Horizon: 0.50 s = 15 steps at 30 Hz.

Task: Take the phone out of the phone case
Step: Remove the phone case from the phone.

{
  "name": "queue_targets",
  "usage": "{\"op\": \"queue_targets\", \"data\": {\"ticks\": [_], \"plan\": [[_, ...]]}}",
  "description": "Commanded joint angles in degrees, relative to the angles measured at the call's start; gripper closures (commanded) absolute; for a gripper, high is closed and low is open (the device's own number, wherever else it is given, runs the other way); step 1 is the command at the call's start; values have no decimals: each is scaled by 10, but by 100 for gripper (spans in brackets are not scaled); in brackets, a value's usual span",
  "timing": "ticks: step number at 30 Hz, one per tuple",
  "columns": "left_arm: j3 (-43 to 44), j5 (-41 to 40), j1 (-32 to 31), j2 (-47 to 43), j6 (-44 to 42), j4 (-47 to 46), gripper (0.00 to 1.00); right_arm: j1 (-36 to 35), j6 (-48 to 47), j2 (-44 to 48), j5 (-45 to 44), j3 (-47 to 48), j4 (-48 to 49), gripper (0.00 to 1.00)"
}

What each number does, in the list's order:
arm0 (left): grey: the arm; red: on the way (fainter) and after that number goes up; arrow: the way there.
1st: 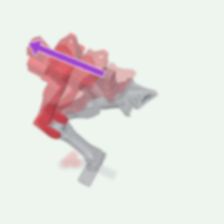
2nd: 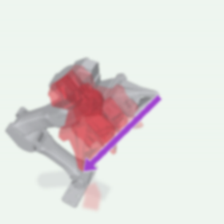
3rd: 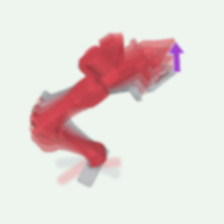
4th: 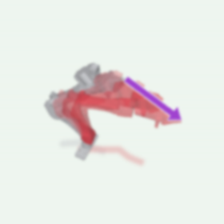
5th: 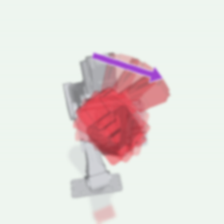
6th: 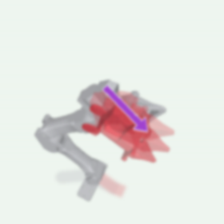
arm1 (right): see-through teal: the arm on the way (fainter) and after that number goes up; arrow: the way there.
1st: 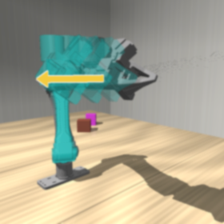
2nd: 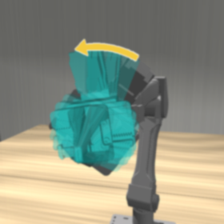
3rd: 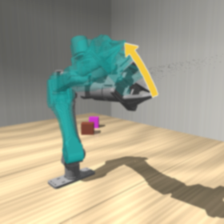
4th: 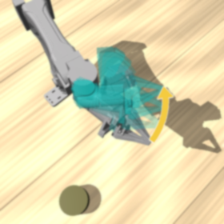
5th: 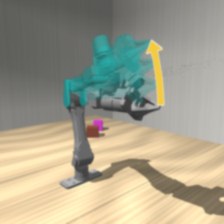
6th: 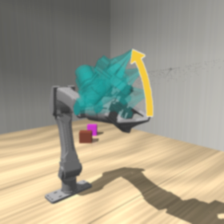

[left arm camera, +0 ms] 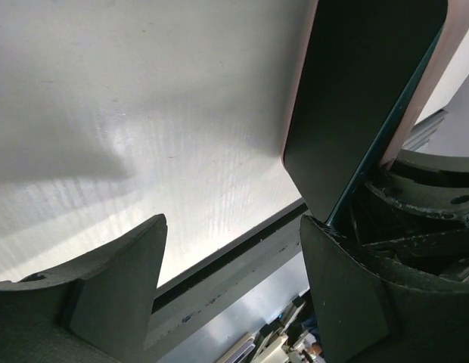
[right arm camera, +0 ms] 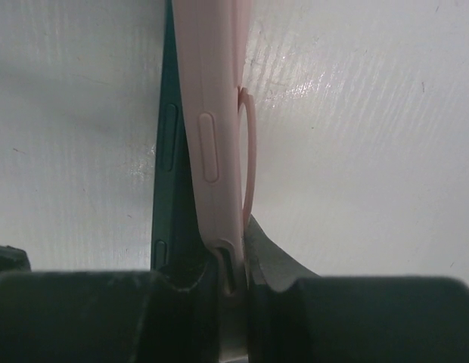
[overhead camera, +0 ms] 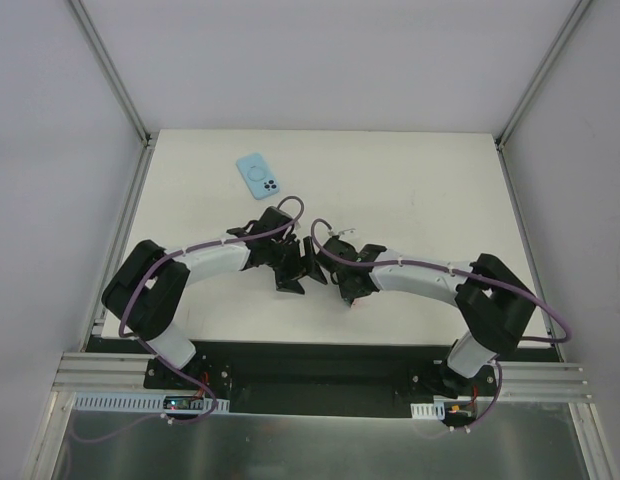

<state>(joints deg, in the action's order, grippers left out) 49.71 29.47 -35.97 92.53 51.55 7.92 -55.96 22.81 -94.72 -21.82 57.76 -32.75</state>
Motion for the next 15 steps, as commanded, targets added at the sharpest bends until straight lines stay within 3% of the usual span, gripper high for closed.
{"op": "queue_targets", "data": {"ticks": [1,6,15], "plan": [[13,24,-16,-19,-11,-26,30,16,-10,-25,24,-52,82,97],[-8,-13,-24,-40,16,-51,27,16,-24,-15,40,-54,91,98],[-42,-9,-26,-35,62,-187,27,16,-34,-3,73,-57,105,98]]}}
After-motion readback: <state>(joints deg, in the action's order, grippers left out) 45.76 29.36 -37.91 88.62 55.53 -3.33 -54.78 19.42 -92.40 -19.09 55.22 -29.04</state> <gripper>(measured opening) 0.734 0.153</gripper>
